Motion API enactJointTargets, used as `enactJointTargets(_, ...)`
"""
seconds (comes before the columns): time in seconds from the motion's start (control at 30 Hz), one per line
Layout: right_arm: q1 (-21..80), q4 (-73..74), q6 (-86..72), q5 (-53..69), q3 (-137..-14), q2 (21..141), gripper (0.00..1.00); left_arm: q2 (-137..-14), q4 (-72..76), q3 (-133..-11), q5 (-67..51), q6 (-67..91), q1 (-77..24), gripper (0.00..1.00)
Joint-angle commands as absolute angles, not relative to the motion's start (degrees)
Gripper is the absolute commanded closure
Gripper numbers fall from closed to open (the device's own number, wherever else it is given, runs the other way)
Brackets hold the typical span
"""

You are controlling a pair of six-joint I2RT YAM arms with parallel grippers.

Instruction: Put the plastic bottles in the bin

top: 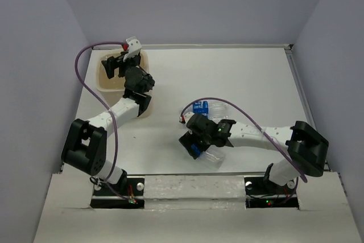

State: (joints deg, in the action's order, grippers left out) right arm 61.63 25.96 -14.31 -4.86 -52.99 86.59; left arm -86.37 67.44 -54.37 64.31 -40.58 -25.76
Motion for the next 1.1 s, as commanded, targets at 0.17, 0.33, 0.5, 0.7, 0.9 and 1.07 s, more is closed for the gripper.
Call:
enactJointTargets(0.17, 62.6, 22.5, -14.5, -7.6, -55.7, 87.4, 0.11, -74.4, 48.7, -58.4, 62.5, -17.6, -25.6, 0.02)
enactJointTargets(0.33, 62.6, 20.6, -14.8, -8.3, -55.4, 85.2, 0.35, -68.7, 29.7, -64.2, 56.9, -6.1, -26.1, 0.01)
enactJointTargets(0.5, 63.8, 20.4, -15.6, -8.2, -55.9, 83.5, 0.45, -61.9, 9.0, -69.9, 40.6, 11.5, -26.3, 0.01)
enactJointTargets(0.7, 65.1, 20.4, -16.4, -5.3, -58.0, 75.4, 0.51, -53.2, -4.4, -66.6, 26.2, 18.6, -26.3, 0.01)
enactJointTargets(0.9, 65.1, 15.9, -13.5, -4.0, -68.2, 71.6, 0.50, -37.3, -8.0, -58.6, 17.7, 24.3, -26.3, 0.01)
enactJointTargets(1.07, 65.1, 4.0, -11.2, -1.4, -81.0, 76.1, 0.50, -28.1, -14.4, -58.8, 18.0, 26.5, -26.3, 0.01)
